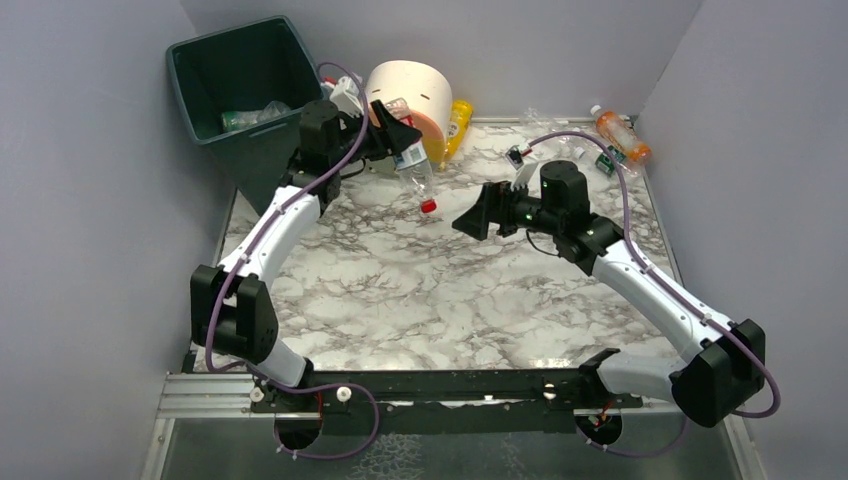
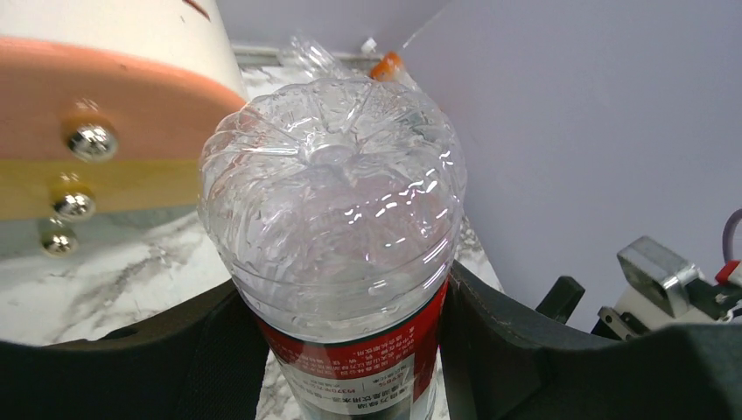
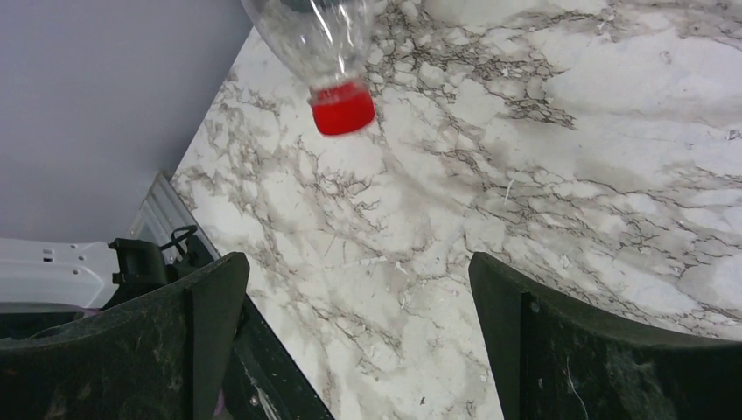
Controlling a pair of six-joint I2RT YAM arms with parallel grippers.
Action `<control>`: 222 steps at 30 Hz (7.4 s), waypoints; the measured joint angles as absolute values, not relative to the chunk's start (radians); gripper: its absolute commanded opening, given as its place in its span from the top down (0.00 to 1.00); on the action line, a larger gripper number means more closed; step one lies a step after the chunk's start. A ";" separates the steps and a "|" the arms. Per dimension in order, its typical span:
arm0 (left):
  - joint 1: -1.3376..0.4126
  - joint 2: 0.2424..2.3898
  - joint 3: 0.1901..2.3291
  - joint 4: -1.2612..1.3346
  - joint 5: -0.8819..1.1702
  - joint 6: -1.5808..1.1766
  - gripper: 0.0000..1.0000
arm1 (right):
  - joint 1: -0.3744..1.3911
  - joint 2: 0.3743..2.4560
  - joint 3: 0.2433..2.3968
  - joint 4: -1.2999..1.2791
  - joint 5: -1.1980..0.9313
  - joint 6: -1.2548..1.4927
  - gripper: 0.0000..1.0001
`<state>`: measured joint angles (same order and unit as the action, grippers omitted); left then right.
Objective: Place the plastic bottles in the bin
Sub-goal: Place the plastic bottle in the trash bin, then pick up the plastic bottle at the center of the board, then place the plastic bottle in the trash bin.
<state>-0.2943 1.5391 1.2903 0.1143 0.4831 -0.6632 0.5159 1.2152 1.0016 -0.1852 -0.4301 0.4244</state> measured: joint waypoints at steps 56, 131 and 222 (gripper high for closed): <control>0.457 1.692 1.778 0.217 0.625 -0.894 0.01 | 0.516 1.226 0.928 -0.191 -0.410 0.422 0.00; 0.115 1.305 1.167 0.008 0.661 -0.603 0.01 | 0.323 2.656 2.207 0.007 -0.253 0.682 0.29; -0.537 1.377 1.071 0.192 0.396 -0.676 0.01 | 0.398 1.332 1.035 -0.129 -0.658 0.400 0.59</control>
